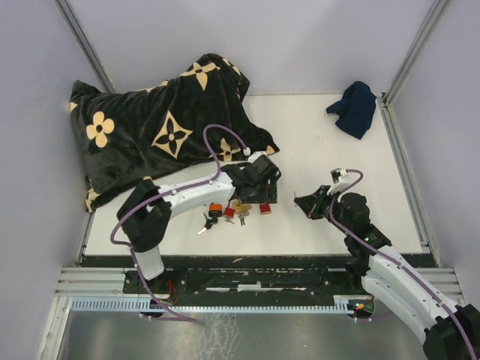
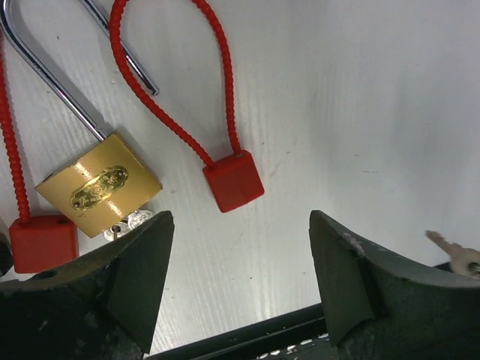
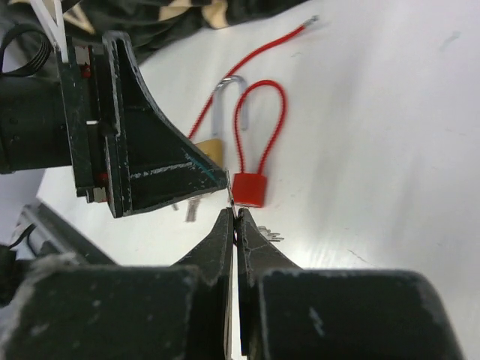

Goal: Unlock with the key
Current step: Pick up the key from the center of the board.

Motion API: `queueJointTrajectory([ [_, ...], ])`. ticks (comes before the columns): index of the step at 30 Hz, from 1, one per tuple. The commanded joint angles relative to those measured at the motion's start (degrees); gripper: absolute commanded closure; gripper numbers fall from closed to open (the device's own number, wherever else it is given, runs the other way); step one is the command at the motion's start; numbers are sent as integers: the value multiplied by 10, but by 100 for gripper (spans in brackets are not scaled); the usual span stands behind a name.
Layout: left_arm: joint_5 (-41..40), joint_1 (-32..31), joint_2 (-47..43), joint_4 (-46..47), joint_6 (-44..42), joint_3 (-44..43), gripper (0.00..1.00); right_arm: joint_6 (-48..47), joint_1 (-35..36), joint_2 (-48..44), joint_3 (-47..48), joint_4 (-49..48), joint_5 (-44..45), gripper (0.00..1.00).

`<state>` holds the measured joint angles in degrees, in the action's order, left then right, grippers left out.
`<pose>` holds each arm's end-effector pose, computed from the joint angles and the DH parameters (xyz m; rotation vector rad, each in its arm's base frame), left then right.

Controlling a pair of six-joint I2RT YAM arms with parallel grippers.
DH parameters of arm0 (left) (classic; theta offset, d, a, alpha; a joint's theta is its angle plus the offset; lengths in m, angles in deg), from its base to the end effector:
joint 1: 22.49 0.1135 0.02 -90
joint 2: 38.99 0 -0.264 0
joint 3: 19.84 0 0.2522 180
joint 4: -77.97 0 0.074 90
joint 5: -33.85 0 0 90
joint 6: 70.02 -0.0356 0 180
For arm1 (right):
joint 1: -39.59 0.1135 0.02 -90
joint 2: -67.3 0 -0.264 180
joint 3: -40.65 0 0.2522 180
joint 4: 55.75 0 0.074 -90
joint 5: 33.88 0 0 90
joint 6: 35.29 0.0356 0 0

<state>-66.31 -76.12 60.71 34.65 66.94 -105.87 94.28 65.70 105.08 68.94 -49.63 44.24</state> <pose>0.2238 -0.2933 0.2227 0.0831 2.6051 -0.4460 0.1449 0.0792 0.2044 0.0756 1.9544 0.9729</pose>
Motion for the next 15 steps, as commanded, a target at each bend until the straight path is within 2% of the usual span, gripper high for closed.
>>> queueJointTrajectory([
  [1,-47,-7,63,-132,-6,-84,22,-15,-4,-30,-3,62,87,99],
  [6,-46,-9,126,-176,9,-147,26,-10,-3,-31,-1,80,103,99],
  [15,-30,-10,194,-191,14,-206,30,-6,-3,-42,-4,85,98,99],
])
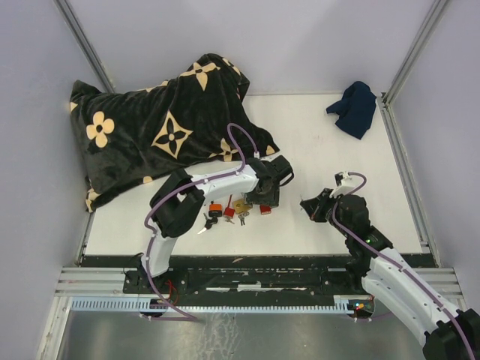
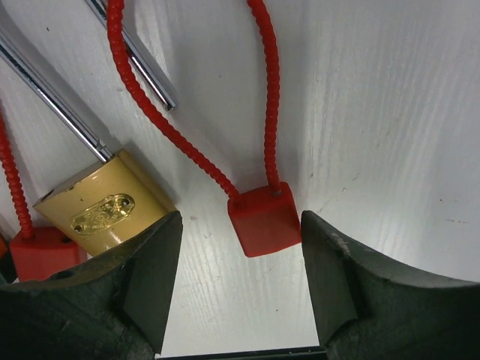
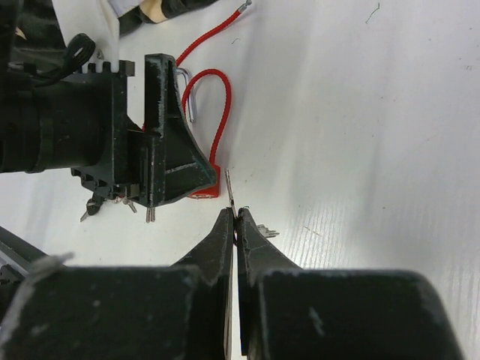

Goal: Unlock with the key
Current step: Pick up the key from the center of the board, then pick up the lock from the center of the board.

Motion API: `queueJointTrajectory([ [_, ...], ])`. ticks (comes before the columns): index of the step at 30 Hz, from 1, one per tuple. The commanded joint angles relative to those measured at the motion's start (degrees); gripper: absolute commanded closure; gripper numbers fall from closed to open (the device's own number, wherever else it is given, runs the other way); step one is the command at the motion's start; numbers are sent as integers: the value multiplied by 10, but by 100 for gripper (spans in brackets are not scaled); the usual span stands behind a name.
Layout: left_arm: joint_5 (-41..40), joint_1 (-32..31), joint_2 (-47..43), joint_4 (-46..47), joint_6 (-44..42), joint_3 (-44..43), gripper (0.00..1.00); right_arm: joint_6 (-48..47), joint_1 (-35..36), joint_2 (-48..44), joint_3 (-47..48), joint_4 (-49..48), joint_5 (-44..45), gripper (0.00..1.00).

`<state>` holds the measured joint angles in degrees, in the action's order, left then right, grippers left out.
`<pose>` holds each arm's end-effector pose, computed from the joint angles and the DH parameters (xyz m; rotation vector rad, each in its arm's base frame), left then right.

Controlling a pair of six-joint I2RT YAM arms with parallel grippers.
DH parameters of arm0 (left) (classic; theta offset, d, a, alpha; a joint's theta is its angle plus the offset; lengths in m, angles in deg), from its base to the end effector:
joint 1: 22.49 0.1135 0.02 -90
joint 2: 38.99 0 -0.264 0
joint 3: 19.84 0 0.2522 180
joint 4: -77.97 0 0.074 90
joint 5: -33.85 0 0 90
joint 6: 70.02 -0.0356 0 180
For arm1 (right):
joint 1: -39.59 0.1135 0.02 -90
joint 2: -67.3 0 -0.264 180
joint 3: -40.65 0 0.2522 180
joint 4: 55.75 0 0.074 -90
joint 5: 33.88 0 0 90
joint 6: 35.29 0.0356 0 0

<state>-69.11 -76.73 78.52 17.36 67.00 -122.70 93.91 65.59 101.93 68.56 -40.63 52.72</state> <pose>0.2482 -0.3310 0.1787 0.1354 2.8009 -0.0784 0.1383 0.0698 0.1933 0.1937 2.0303 0.7942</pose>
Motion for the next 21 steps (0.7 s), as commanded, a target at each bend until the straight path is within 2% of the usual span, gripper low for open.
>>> queueJointTrajectory([
  [1,1,-4,21,-19,15,-43,30,-3,-2,-11,0,-4,14,99],
  [5,8,-4,44,-29,18,-59,35,-4,-2,-13,1,-2,15,99],
  [13,27,-4,68,-38,31,-56,58,-7,0,-21,3,9,16,99],
  [16,34,-3,56,-36,41,-44,69,-13,2,-21,5,13,10,99],
  [21,47,11,-3,-7,60,-15,82,-28,7,-13,23,33,-26,98],
])
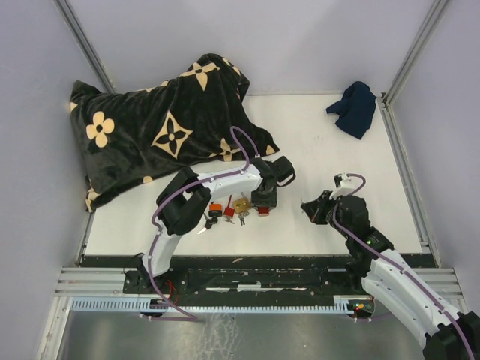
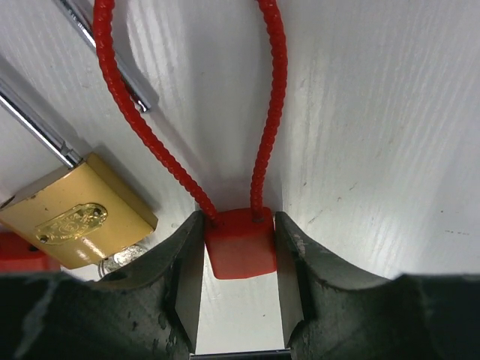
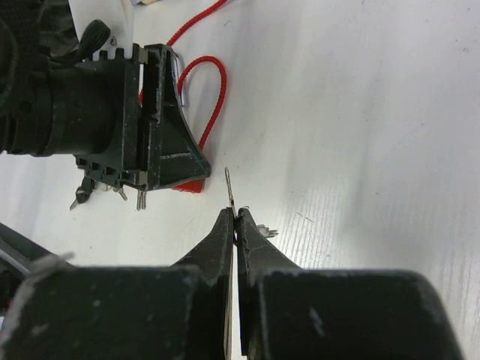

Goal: Unlock with the key
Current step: Pick up the lock from the center of the board.

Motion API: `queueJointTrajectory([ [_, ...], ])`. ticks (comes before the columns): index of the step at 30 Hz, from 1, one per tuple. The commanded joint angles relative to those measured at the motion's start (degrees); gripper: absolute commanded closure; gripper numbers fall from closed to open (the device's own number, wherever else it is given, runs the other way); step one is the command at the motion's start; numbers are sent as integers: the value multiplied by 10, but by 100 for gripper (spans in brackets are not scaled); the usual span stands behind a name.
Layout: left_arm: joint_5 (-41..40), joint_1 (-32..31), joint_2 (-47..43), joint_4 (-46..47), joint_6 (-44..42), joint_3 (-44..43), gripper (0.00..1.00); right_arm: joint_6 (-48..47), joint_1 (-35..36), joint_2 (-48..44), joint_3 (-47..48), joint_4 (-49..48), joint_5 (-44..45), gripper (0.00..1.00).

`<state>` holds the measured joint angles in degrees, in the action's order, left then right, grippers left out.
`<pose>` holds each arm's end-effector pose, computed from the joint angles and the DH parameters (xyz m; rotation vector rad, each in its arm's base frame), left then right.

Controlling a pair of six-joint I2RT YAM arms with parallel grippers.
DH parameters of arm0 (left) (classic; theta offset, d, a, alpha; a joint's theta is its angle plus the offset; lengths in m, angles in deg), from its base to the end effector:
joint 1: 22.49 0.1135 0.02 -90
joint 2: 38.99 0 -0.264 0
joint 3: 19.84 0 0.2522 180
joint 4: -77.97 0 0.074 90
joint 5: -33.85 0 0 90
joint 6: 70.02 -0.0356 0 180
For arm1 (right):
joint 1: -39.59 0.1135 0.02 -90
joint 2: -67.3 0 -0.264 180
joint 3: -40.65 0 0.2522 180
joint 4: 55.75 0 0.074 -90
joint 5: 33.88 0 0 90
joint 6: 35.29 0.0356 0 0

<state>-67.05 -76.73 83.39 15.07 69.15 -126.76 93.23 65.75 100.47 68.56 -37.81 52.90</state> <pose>0.2547 -0.3421 0.1625 0.0989 2.8650 -0.0598 0.1345 0.0683 0.1917 0.1839 2.0533 0.7760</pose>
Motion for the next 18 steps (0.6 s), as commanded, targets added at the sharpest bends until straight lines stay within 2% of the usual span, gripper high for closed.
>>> queueJointTrajectory([
  [1,38,15,-65,28,46,38,85,-23,6,7,29,8,-42,98],
  [6,65,34,-124,70,73,69,97,-25,13,37,62,10,-111,98],
  [12,78,54,-173,99,90,86,97,0,19,94,123,33,-209,98],
  [18,112,69,-203,153,108,105,97,38,30,160,158,26,-253,98],
])
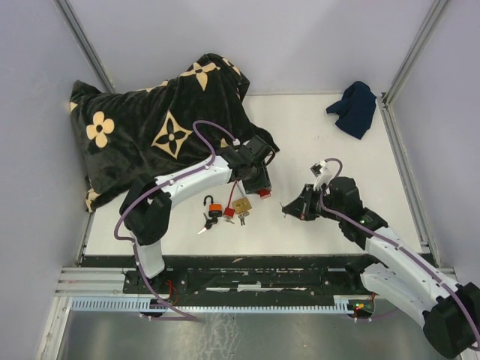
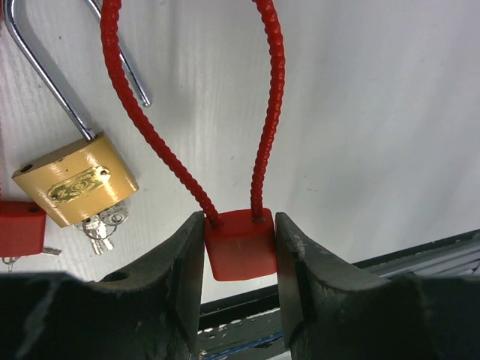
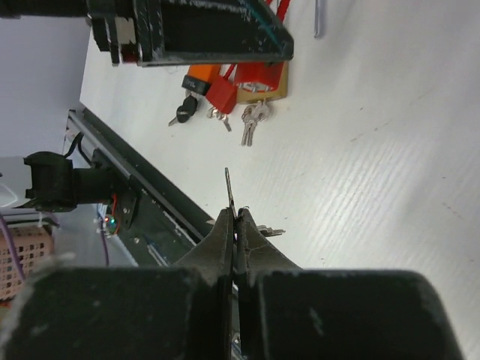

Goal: Unlock with the key
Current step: Pick up the lock from the center of the board.

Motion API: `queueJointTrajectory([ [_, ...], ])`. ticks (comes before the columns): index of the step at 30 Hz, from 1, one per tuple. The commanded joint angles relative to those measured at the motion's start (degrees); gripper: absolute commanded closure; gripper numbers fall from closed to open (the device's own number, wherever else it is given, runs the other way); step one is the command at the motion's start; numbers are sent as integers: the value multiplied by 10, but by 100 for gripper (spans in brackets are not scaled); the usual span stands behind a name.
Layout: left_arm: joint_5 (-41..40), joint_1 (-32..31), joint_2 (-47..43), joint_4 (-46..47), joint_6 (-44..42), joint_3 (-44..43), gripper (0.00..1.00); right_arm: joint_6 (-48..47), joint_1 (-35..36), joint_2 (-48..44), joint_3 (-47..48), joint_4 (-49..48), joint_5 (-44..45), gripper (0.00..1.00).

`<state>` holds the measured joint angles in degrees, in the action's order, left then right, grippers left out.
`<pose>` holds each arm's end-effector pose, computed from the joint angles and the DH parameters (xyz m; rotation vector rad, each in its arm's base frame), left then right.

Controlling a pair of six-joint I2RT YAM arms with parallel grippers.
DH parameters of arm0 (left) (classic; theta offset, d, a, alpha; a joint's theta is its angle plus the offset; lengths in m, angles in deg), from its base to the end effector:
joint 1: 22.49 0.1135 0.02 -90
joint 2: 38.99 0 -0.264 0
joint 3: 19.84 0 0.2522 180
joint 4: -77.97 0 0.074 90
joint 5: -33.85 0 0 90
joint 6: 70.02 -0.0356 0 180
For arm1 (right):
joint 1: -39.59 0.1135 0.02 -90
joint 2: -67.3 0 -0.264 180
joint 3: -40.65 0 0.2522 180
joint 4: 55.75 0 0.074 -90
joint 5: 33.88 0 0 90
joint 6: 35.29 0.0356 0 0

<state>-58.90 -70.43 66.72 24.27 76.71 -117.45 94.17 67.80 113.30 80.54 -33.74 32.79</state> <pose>0.2645 -0.2906 0.2355 -0.2280 2.7497 -0.5081 0.1533 0.0982 0.2263 -0.0555 2.2221 1.1146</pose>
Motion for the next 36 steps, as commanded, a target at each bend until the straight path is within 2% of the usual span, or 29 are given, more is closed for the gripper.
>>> queueJointTrajectory([
  [1,36,8,-38,66,31,10,97,37,11,42,46,-16,-58,98],
  [10,74,21,-46,69,6,4,97,89,13,114,42,-76,-56,98],
  [14,74,20,-60,76,5,20,97,136,14,147,21,-163,-61,98],
  [20,75,20,-79,94,1,41,97,180,13,186,7,-233,-65,98],
  [27,74,20,-84,95,-4,41,97,228,12,212,-17,-275,-42,98],
  [36,74,21,-84,100,-1,48,97,230,11,210,-27,-290,-29,99],
])
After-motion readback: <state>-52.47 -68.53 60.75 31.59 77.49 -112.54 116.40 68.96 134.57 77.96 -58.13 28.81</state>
